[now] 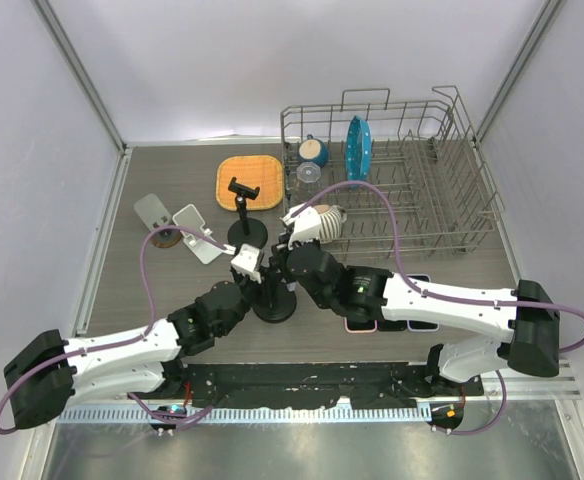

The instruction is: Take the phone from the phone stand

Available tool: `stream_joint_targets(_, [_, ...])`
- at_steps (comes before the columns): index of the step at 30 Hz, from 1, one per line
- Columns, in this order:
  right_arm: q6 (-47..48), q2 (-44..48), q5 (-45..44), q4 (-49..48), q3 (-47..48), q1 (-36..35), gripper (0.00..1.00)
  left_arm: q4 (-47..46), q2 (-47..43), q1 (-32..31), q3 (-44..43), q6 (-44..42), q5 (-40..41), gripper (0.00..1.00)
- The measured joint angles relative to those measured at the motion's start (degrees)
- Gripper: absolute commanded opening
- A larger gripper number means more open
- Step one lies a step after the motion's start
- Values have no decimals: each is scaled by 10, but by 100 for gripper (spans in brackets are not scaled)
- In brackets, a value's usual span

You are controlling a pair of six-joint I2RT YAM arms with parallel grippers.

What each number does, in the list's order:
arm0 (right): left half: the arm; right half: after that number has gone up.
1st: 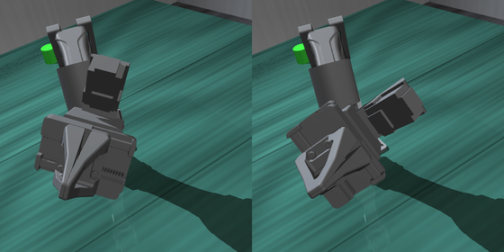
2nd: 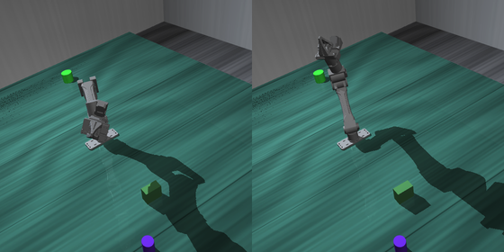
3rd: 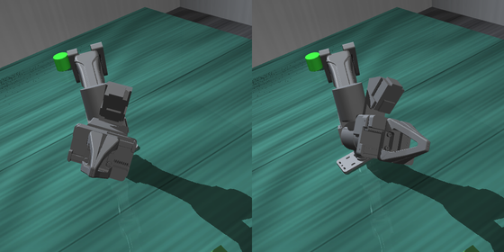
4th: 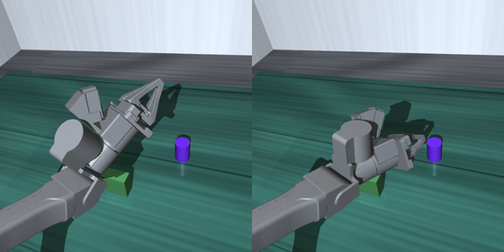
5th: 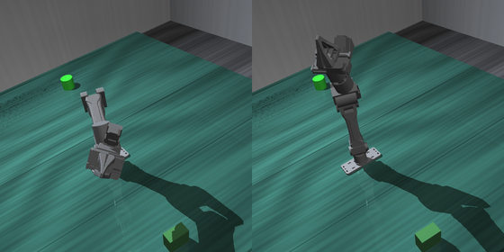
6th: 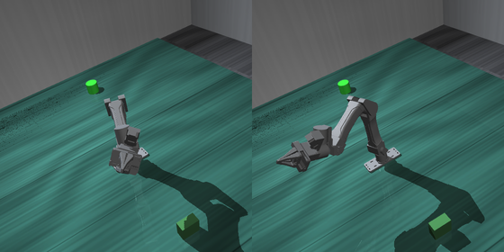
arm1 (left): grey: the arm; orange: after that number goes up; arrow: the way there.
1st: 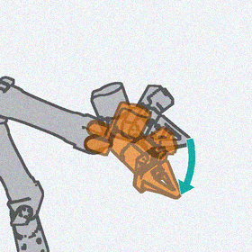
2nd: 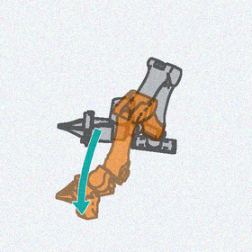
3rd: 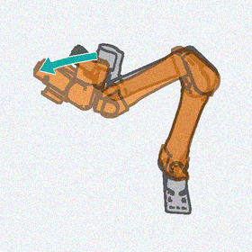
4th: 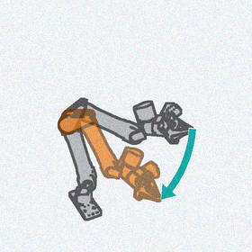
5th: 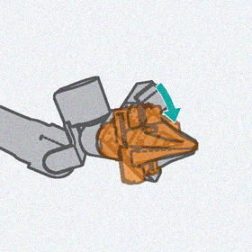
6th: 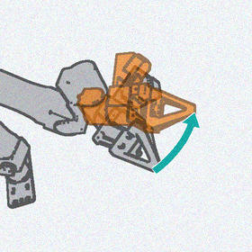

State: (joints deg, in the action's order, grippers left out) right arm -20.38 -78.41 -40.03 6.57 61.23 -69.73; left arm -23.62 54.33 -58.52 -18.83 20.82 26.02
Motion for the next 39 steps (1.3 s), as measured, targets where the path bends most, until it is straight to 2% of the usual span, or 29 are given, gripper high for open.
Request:
stream_joint_targets(18, [-67,6,-40,25,0,6,1,1,-36,0,21,16,-24,0])
stream_joint_targets(25, [-66,15,-100,128,-4,42,1,0,-83,20,45,70,16,0])
stream_joint_targets(32, [-65,60,-58,143,-15,37,1,37,-133,20,56,75,10,0])
stream_joint_targets(39, [-32,141,-10,104,-62,37,1,120,-164,20,35,61,41,0])
